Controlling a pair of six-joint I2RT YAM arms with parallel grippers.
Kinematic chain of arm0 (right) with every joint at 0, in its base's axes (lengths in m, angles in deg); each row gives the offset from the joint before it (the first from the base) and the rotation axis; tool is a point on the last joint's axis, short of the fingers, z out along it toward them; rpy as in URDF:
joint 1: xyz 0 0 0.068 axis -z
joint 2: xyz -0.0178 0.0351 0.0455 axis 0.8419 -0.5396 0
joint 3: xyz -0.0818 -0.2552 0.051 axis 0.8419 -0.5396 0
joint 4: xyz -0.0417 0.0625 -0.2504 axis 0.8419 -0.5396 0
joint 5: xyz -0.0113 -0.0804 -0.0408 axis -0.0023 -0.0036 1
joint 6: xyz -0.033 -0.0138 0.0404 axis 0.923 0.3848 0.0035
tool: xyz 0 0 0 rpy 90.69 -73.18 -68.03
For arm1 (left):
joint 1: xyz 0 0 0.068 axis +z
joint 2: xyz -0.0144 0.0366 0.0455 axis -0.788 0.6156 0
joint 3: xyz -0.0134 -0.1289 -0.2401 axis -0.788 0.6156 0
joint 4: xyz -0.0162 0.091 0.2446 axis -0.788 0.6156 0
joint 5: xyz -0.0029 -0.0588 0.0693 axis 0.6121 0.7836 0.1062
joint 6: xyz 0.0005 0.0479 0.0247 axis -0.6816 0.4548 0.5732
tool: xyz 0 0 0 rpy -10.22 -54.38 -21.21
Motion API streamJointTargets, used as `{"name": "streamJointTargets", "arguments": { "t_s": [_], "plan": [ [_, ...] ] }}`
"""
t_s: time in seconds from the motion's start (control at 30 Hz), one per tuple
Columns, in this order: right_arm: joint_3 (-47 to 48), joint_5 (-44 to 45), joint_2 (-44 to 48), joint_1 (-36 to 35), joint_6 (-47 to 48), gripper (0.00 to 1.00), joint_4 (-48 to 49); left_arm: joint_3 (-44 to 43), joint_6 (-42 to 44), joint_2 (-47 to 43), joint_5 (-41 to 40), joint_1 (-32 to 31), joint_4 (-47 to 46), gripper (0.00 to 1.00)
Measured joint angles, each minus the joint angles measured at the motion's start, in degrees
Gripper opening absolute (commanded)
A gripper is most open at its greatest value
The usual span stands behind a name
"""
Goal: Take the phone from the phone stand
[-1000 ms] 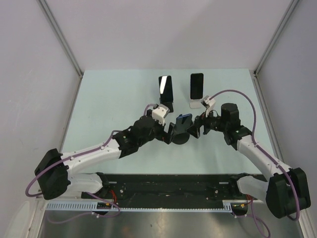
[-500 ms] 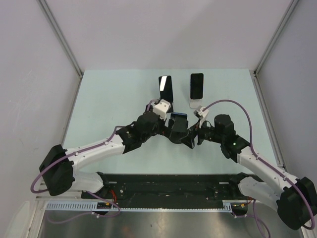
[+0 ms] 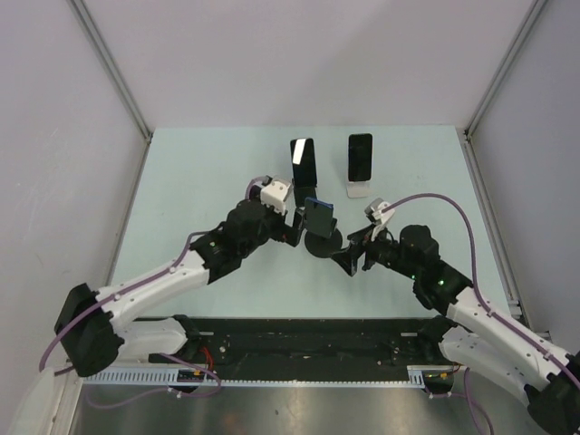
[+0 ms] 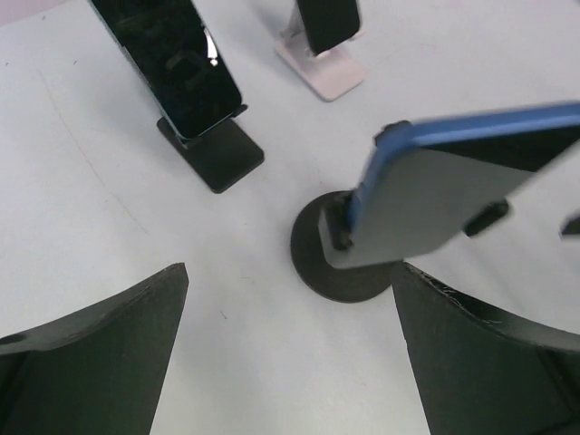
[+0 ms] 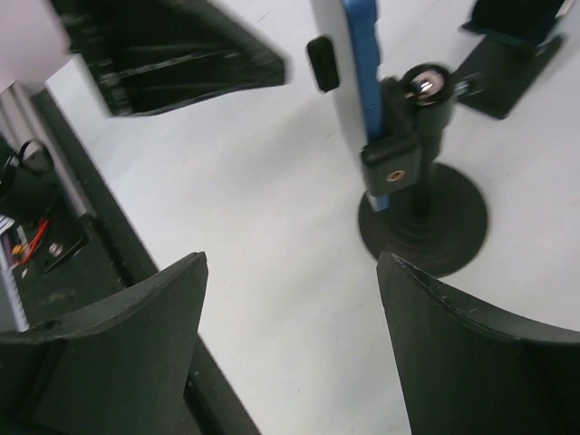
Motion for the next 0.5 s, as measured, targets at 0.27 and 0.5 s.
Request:
{"name": "streamJointTargets", "arguments": {
  "t_s": [0.27,0.5],
  "plan": [
    [0.0,12.7,7.1,0.6,-0.4,0.96,-3.1,3.7,-0.5,-11.3,6.7,-2.5,-4.6,1.00],
    [0.0,21.7,8.0,0.8,-0.2,0.99,-3.6,1.3,-2.1,-4.2,7.6,-3.7,-9.0,1.00]
  ]
}}
